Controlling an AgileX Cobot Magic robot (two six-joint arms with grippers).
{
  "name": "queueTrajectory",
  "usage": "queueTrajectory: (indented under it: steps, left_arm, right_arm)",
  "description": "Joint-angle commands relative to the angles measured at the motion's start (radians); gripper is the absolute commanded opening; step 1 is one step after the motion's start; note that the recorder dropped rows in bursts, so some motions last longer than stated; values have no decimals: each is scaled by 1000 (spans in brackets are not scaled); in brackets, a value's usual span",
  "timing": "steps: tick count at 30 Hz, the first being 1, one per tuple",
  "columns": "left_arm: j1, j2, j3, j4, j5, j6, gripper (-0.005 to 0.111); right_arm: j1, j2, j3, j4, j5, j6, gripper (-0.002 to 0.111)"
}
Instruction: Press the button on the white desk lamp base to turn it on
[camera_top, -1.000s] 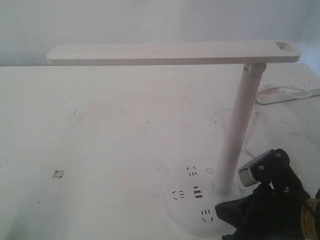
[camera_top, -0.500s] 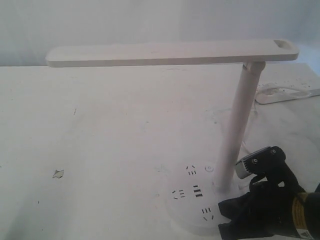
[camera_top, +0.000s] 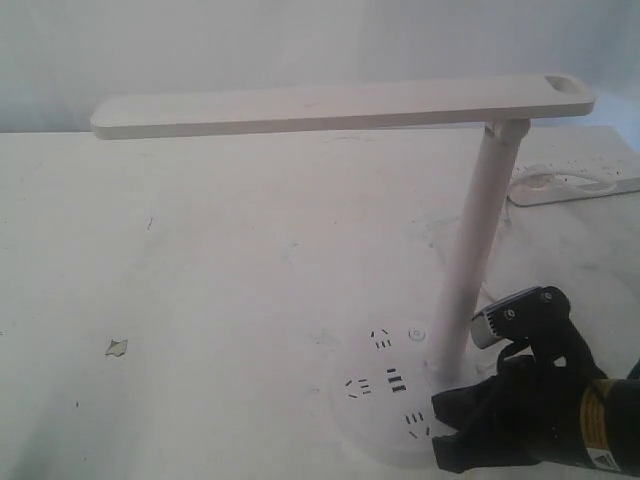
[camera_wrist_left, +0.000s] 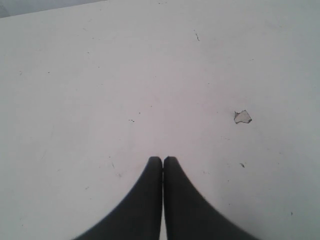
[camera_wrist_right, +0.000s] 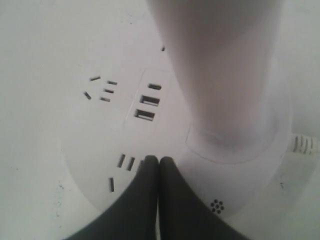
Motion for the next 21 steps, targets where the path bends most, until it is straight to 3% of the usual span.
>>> queueTrajectory:
  steps: [1, 8, 21]
  left_arm:
    - [-3, -2, 2, -2, 0, 0, 0]
    - [-3, -2, 2, -2, 0, 0, 0]
    - [-3, -2, 2, -2, 0, 0, 0]
  right_arm:
    - [0, -17, 0, 9, -15, -22, 0]
    - [0, -46, 0, 40, 114, -17, 0]
    - [0, -46, 3, 38, 56, -17, 0]
